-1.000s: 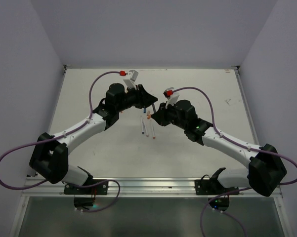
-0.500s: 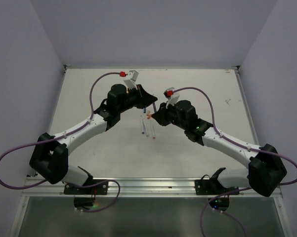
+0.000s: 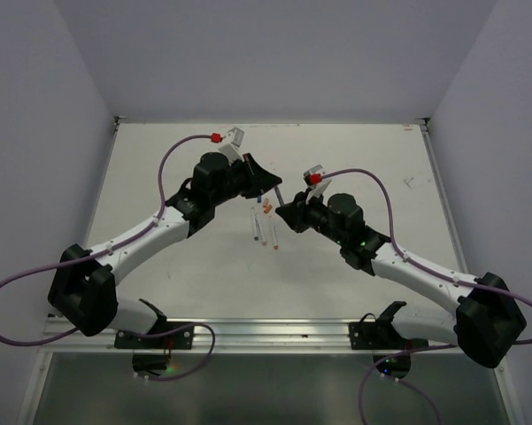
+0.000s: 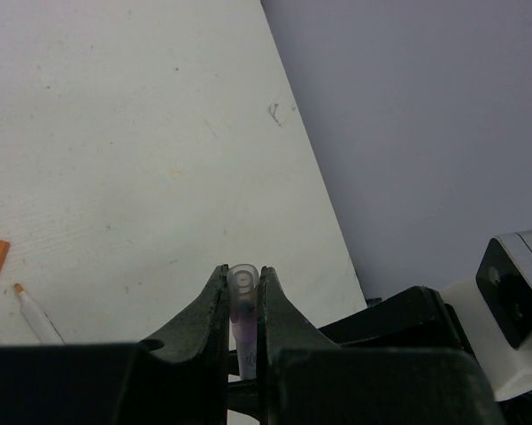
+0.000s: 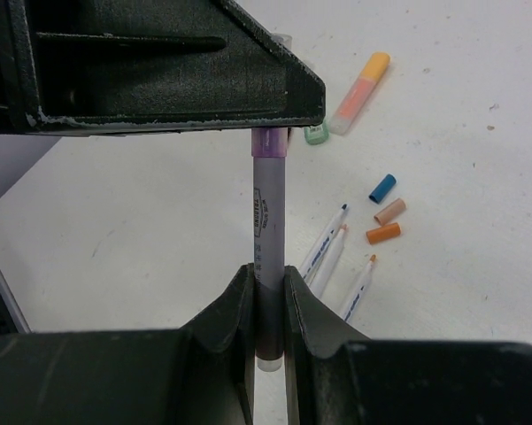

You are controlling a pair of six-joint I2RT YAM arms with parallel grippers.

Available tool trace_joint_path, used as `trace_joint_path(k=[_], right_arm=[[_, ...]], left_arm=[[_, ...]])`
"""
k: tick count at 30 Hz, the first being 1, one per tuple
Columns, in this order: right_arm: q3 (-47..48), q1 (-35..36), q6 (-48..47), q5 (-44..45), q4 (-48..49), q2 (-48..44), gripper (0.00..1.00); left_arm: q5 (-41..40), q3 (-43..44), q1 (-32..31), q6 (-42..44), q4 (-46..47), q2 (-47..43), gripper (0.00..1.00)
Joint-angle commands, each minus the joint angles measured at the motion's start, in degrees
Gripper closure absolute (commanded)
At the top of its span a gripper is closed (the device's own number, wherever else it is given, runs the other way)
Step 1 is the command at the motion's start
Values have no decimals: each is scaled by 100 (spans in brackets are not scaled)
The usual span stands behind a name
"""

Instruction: Open the pen caps

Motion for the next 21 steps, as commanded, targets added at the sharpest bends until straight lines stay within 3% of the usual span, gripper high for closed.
trace_joint_path(k=[1,8,16,21], right_arm=[[-462,5,-314,-89,-1108,-135,100],[-515,49,-420,-317,-1205,-20,100],[-454,146,-578,-739,-1301,164,100],[-480,216,-569,-810,-1310,208,100]], left_arm=[[-2267,515,633,-114,915,-481,100],[-3429,593,686,-370,915,-798,100],[-2834,1349,1028,430,951,-447,100],[-2762,1491,1186,352,959,-385,100]])
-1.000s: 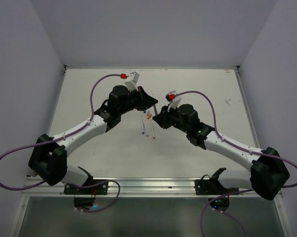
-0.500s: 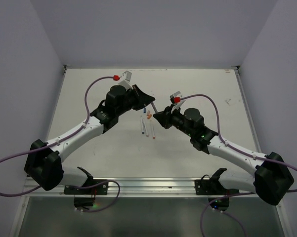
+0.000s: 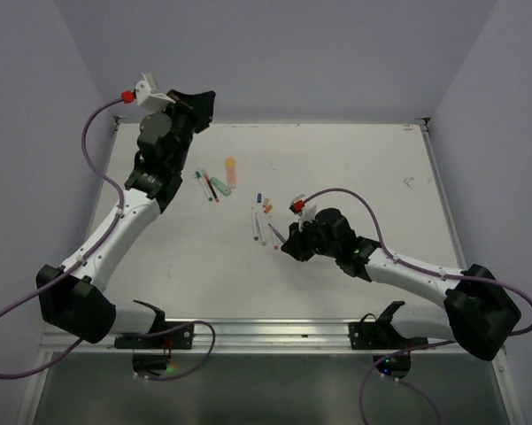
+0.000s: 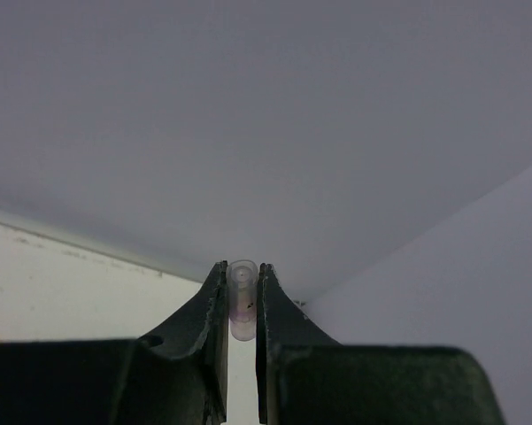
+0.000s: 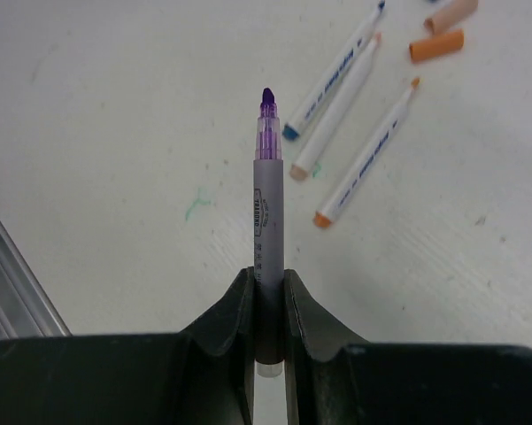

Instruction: Open the pen caps

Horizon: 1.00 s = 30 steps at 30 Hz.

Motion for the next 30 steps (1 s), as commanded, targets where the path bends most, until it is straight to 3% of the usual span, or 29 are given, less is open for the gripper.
trace_joint_path(k=[1,7,15,22,30], right_arm=[[-58,63,-71,-237,-534,-17,100],[-155,63,341,96,-464,-315,100],[-155,55,1045,1641,-754,-650,100],[-137,46,1704,2320,-1123,-606,100],[-181,37,1740,2303,-1053,-483,100]], left_arm=[[-642,199,17,198,714,-90,100],[-81,339,26,224,295,182,100],[878,577,-351,847,-1112,938,100],[1010,1138,-958,1235,-2738,2185,93],[765,2061,-1511,1437,-3898,3635,88]])
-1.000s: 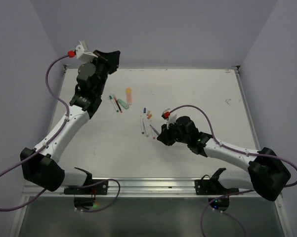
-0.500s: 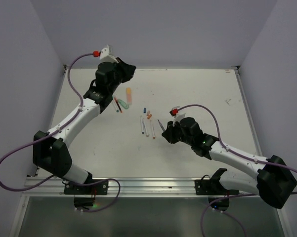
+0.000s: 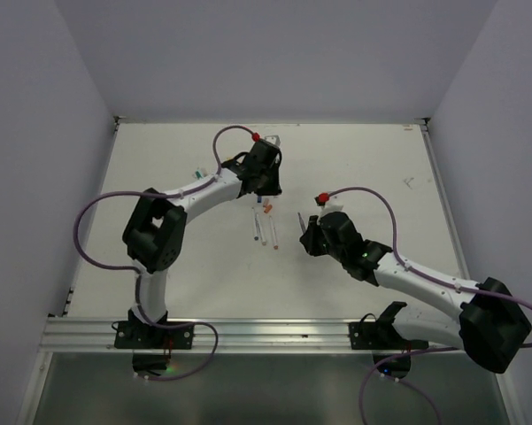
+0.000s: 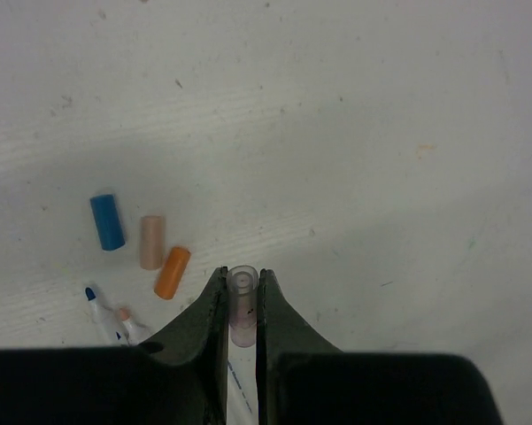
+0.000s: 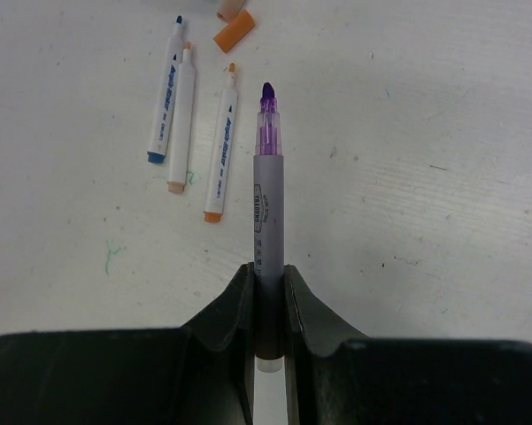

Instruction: Open the pen caps

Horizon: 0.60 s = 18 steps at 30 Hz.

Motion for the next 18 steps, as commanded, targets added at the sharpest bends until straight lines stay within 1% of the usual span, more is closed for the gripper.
trace_joint_path(k=[1,6,8,12,18], right_arm=[[-6,-11,166,168,108,74,100],[-33,-2,192,88,143,232,100],[-50,-11,193,53,310,277,100],[11,-11,184,-35,354,513,100],[134,-11,245,-123,547,944,100]], left_arm=[[-188,708,-209,266,-736,386,88],[-294,1053,-315,257,-992,1001,87],[-329,1158,-341,248,-1036,1125,87],[-426,1141,-350,213,-1053,1310,87],[-602,1088,-359,187,-1097,1486,83]])
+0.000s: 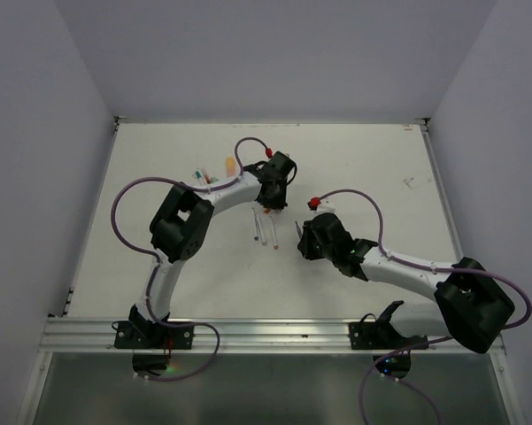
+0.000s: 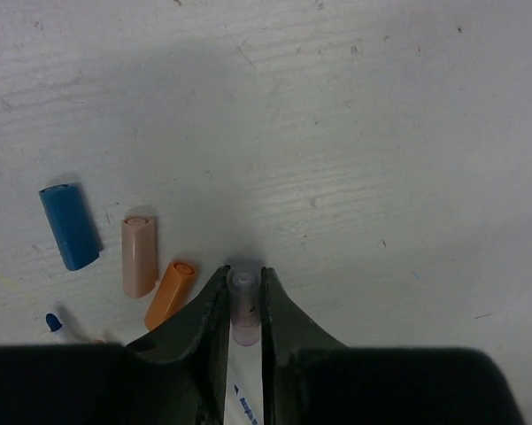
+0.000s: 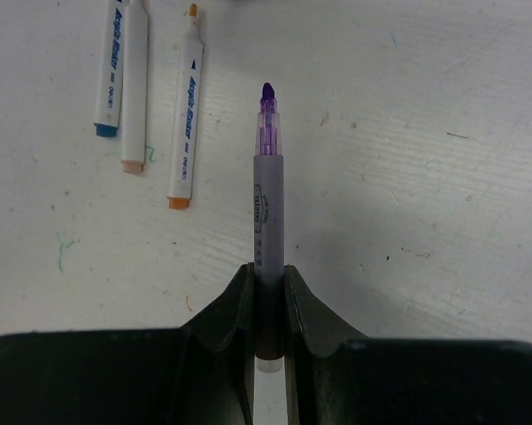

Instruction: Open the pen caps

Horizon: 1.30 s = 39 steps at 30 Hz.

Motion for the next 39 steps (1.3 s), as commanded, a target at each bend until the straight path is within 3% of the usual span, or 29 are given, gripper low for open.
trace_joint_path(k=[1,12,16,23,26,35,39], right_arm=[[173,-11,112,-90,381,186,100],[130,-11,138,-72,452,388,100],[147,-11,147,-20,461,468,100],[226,-2,139,-37,627,793,100],[367,-2,94,-108,689,1047,100],[806,7,182,-204,935,1628,96],[947,7,279,-231,953,1865,89]], left_arm=[[-189,144,-3,82,-147,87,81],[-338,153,-2,-6,-226,131,68],[-356,153,6,-41,-261,70,67],[-330,153,-2,-164,-243,-588,66],[-479,144,24,-173,-173,-1255,65],[-725,-681,515,-182,239,-2749,45],[-637,-1331,902,-226,337,-3190,24]])
